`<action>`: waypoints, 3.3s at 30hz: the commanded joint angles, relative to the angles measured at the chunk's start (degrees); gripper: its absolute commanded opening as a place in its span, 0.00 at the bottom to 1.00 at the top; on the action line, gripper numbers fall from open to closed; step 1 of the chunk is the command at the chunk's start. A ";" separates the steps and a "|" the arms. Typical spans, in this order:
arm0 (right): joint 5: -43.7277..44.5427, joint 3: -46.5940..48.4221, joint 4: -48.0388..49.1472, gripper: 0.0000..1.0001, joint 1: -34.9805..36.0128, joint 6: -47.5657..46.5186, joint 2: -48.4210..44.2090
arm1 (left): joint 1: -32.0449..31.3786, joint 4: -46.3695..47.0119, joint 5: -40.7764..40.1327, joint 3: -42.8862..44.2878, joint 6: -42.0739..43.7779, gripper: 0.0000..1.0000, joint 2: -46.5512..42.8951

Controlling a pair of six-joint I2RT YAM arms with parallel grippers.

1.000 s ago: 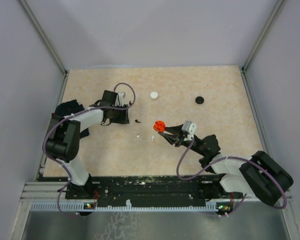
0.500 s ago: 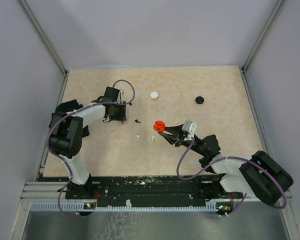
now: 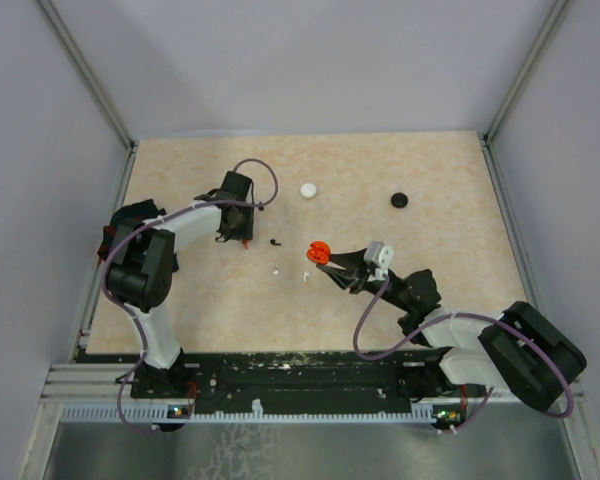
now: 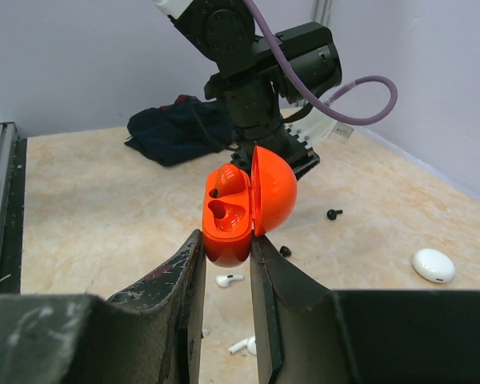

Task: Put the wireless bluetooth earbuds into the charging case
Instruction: Pick up the earbud from the center of the board.

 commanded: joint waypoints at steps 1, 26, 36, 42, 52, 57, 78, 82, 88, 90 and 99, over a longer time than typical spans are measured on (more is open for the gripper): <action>-0.73 0.09 4.08 0.00 -0.37 1.07 -1.23 | -1.21 -5.79 -2.54 0.90 -1.21 0.40 1.92; -0.93 -0.01 3.89 0.00 -0.36 1.34 -2.28 | -1.94 -8.10 -6.55 0.73 -0.36 0.37 0.94; -1.12 0.04 4.24 0.00 -0.30 1.63 -1.97 | -1.88 -9.38 -8.52 0.53 0.07 0.37 0.26; -1.09 0.07 4.24 0.00 -0.34 1.73 -1.84 | -1.91 -7.59 -4.99 0.66 -0.72 0.37 -0.30; -0.91 -0.02 4.24 0.00 -0.34 1.75 -2.05 | -1.86 -7.05 -2.45 1.01 -2.34 0.28 1.70; -0.82 -0.01 4.00 0.00 -0.38 1.48 -2.16 | -1.88 -6.34 -1.66 0.91 -2.32 0.26 2.57; -0.13 0.21 2.03 0.00 -0.39 -0.01 -1.85 | -1.90 20.70 9.47 -17.36 4.02 0.04 -14.96; -0.22 0.31 2.52 0.00 -0.36 0.08 -1.11 | -1.92 30.12 16.45 -23.80 6.47 0.04 -21.90; 0.50 0.25 3.27 0.00 -0.37 0.02 -0.18 | -2.94 42.64 23.74 -32.33 7.91 0.04 -31.72; 0.86 0.26 3.11 0.00 -0.36 -0.24 -0.15 | -3.57 46.46 25.24 -34.67 7.83 0.04 -34.81; 2.37 0.16 3.27 0.00 -0.41 -1.05 0.91 | -13.11 54.92 24.41 -39.66 13.18 0.03 -46.37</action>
